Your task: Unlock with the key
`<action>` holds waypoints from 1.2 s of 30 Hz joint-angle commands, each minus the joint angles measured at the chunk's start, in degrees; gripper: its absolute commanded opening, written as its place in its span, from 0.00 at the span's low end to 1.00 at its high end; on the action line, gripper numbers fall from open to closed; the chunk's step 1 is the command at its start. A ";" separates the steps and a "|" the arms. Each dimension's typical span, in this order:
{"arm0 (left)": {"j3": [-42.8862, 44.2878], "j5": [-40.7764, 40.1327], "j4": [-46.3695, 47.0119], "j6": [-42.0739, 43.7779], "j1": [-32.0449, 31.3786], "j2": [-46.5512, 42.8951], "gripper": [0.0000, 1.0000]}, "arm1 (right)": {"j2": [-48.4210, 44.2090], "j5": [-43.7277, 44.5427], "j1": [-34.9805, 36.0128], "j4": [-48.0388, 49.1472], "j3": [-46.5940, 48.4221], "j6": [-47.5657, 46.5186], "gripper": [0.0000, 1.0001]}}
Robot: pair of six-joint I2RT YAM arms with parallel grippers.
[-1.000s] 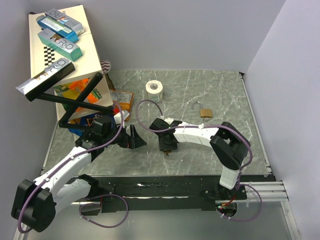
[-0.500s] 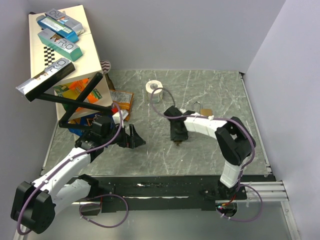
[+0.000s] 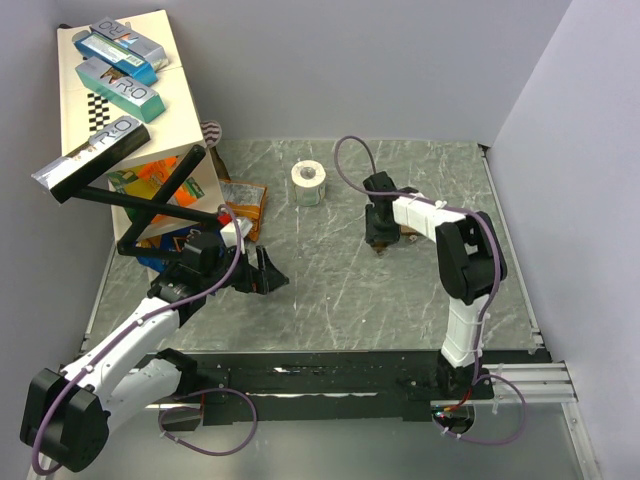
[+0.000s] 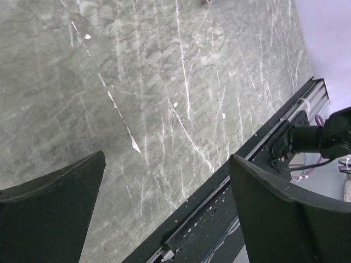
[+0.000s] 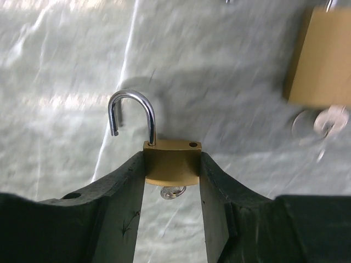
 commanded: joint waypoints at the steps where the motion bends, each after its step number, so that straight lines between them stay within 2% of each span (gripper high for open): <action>1: 1.49 -1.74 0.14 0.62 -0.21 -0.50 0.99 | 2.83 -1.46 -2.38 -0.32 4.85 -4.61 0.26; 15: 1.41 -2.09 -0.12 0.54 -0.21 -0.32 0.99 | 8.46 -3.48 -5.89 -2.87 12.14 -5.49 0.32; 28: 1.32 -1.21 0.05 0.36 -0.21 -0.68 0.99 | 11.19 -2.87 -6.07 -5.86 17.33 -6.20 0.33; 34: 1.41 -1.65 -0.12 0.36 -0.21 -1.03 0.99 | 10.22 -3.48 -6.16 -5.95 17.07 -5.85 0.48; 36: 1.41 -1.92 -0.30 0.36 -0.21 -1.20 0.99 | 9.17 -4.27 -6.16 -5.60 16.72 -5.85 0.57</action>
